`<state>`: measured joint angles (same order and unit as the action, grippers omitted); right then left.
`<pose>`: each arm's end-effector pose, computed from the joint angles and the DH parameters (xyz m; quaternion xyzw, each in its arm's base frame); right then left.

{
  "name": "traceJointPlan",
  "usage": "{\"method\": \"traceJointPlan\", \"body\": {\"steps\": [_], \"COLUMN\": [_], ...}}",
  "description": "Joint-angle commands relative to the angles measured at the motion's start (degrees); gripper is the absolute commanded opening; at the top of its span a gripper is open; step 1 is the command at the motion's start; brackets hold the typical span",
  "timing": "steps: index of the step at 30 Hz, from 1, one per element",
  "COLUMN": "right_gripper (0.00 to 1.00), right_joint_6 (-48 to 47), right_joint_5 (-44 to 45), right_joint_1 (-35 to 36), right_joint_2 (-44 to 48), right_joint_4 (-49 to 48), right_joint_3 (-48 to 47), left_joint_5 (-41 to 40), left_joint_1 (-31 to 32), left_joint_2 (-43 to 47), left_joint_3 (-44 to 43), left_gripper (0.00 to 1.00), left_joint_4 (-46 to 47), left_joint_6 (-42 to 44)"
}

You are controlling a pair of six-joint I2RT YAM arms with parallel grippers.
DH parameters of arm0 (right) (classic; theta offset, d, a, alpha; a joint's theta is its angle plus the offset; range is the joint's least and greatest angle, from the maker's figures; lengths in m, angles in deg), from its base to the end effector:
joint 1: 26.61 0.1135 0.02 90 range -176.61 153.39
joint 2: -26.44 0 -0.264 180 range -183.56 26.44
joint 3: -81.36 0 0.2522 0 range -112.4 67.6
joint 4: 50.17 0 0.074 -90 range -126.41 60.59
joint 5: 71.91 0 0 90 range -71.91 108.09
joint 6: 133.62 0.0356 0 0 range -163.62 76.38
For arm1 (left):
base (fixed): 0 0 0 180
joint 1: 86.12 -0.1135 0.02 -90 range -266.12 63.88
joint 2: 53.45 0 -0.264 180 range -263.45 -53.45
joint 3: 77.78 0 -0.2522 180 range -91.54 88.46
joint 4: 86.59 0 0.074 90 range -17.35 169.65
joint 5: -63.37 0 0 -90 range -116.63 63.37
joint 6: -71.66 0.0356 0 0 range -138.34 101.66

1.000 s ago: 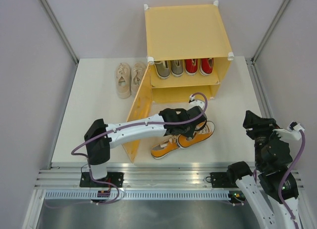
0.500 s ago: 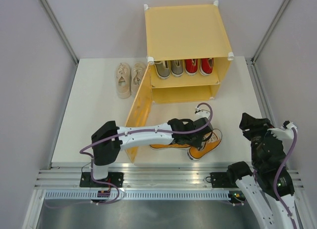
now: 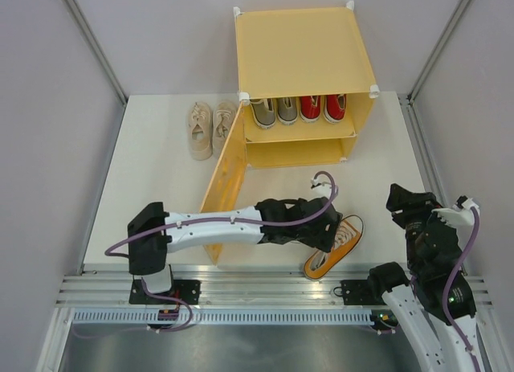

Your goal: Place and organize the shoes in the shoe cabinet

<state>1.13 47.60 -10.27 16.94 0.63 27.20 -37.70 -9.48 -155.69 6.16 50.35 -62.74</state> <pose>0.0466 -0.0046 0.3231 0.3415 0.6557 0.1652 0.6528 0.0986 -0.3855 0.2618 0.2268 0.9057 -0.2572 0.2493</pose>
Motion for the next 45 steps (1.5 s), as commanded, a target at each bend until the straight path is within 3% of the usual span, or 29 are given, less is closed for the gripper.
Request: {"method": "traceJointPlan", "body": {"steps": [1,5,8,9,12,20,22,26,29,36,42,45], "right_gripper": [0.56,0.56,0.58,0.59,0.63,0.74,0.75,0.76,0.77,0.72,0.68,0.61], "right_joint_6": [-0.5,-1.9,-5.7,-6.1,-7.2,-8.3,-8.2,-6.2,-4.4,3.5,5.3,4.4], "right_joint_5": [-3.5,-12.8,-27.5,-35.7,-42.4,-37.8,-34.5,-12.1,-5.2,7.9,9.6,8.1], "right_joint_1": [0.1,0.1,0.1,0.1,0.6,11.5,19.4,41.6,48.1,49.1,49.2,49.1], "right_joint_2": [-0.8,-3.4,-8.9,-14.4,-24.0,-28.4,-33.8,-45.0,-52.5,-63.4,-70.6,-73.3], "right_joint_4": [-1.3,-4.8,-11.7,-12.7,-14.4,-14.9,-15.6,-15.7,-15.2,-12.3,-12.9,-14.5], "right_joint_3": [1.6,4.8,7.9,8.1,7.6,3.6,3.2,-1.6,-5.6,-7.8,-8.1,-8.6], "left_joint_5": [-7.3,-12.9,-18.8,-22.8,-30.7,-29.1,-28.0,-28.8,-29.6,-27.5,-27.1,-27.6], "left_joint_1": [0.1,0.0,0.1,0.1,-2.8,-15.7,-17.9,-20.8,-22.2,-22.7,-22.7,-22.7], "left_joint_2": [9.0,18.7,24.8,26.1,28.6,32.6,33.3,35.3,38.6,45.6,48.0,50.2], "left_joint_3": [-1.0,-3.6,-5.8,-5.9,-6.6,-9.6,-10.5,-9.5,-5.5,4.0,5.0,6.3], "left_gripper": [0.77,0.80,0.81,0.81,0.83,0.84,0.84,0.84,0.84,0.84,0.84,0.84], "left_joint_4": [-3.8,-8.2,-10.9,-11.2,-15.1,-19.2,-19.1,-18.7,-16.5,-8.8,-7.5,-6.0], "left_joint_6": [3.2,8.8,13.5,15.1,19.5,24.7,26.3,27.9,28.8,30.2,31.8,33.1]}}
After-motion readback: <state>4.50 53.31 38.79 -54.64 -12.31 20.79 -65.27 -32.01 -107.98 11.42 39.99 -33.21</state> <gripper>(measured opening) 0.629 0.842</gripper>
